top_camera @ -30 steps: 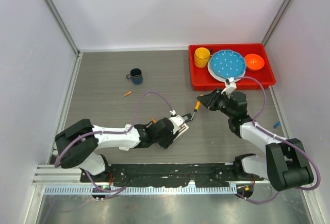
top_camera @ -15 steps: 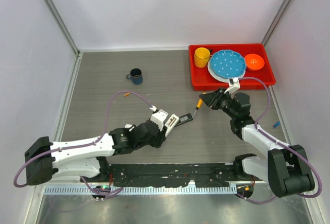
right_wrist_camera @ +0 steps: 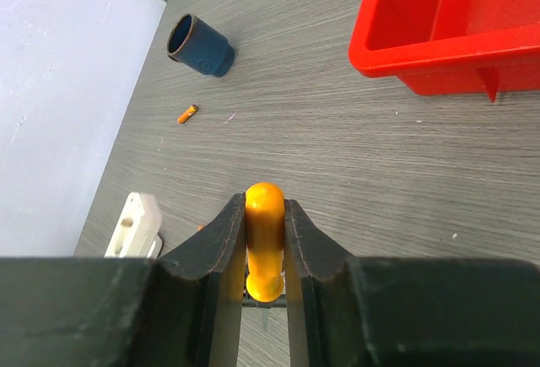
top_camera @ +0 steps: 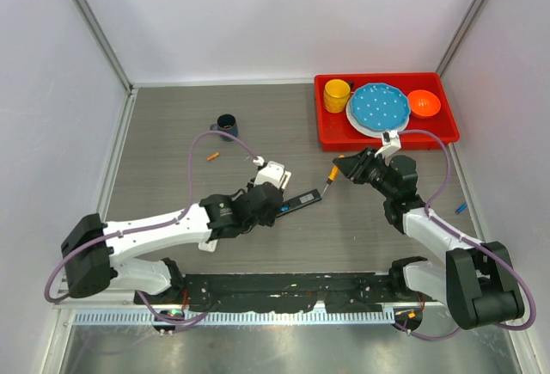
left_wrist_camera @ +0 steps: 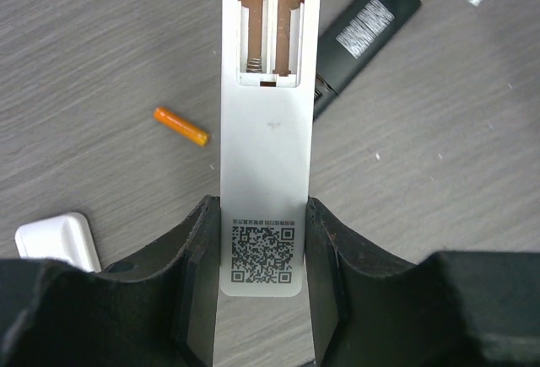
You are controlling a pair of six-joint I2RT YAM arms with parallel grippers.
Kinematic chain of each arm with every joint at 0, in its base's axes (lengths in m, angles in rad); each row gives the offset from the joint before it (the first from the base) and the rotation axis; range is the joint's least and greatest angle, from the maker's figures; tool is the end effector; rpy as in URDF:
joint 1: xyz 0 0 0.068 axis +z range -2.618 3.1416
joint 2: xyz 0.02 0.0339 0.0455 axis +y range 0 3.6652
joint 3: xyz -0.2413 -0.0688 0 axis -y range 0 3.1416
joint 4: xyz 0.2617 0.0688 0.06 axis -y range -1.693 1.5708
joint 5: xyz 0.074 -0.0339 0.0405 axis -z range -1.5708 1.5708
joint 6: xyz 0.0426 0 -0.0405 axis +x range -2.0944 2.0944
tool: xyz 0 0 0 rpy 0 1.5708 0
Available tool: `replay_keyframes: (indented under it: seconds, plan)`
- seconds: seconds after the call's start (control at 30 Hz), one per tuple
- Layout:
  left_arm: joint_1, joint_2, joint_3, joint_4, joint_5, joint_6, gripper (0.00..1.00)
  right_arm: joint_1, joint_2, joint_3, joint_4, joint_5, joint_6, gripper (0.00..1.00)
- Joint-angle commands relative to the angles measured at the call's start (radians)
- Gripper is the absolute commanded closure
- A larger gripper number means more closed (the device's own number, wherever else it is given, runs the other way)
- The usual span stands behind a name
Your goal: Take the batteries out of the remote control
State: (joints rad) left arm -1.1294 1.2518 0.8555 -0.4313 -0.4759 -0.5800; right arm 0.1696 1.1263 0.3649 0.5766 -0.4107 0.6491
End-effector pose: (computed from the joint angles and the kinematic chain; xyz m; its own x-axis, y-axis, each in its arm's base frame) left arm 0.1392 -0.2490 0.2146 -0.6310 0.1952 -0.7509 0.3891 0.9169 -0.0887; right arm 0.2516 0.0603 0.1735 -0.4716 0.4815 -0.7387 -0.3220 0.6859 0.6526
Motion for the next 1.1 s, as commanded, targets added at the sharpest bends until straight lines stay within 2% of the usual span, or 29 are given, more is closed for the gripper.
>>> replay_keyframes:
  seconds: [0.0, 0.23, 0.5, 0.8, 0.87, 0.97, 1.0, 1.07]
  plan:
    - [0.075, 0.073, 0.077, 0.006, -0.004, 0.003, 1.0, -0.004, 0.001, -0.009, 0.065, 0.018, -0.006, 0.98]
    - [0.19, 0.196, 0.134, 0.077, 0.106, 0.051, 1.0, -0.005, 0.013, -0.006, 0.066, 0.019, -0.012, 0.99]
    - [0.313, 0.408, 0.301, 0.046, 0.164, 0.091, 1.0, -0.005, 0.02, -0.007, 0.069, 0.021, -0.014, 0.99]
    - [0.378, 0.612, 0.407, 0.055, 0.215, 0.134, 0.99, -0.005, 0.03, -0.003, 0.074, 0.006, -0.019, 0.98]
    - [0.378, 0.632, 0.412, 0.062, 0.214, 0.149, 0.96, -0.005, 0.03, -0.001, 0.071, 0.004, -0.022, 0.99]
    - [0.376, 0.63, 0.406, 0.068, 0.224, 0.169, 0.74, -0.005, 0.041, 0.002, 0.071, 0.004, -0.025, 0.99]
    - [0.376, 0.624, 0.399, 0.074, 0.233, 0.175, 0.59, -0.005, 0.044, 0.003, 0.069, -0.002, -0.025, 0.99]
    - [0.376, 0.607, 0.379, 0.089, 0.247, 0.184, 0.48, -0.005, 0.059, 0.008, 0.071, -0.007, -0.023, 0.98]
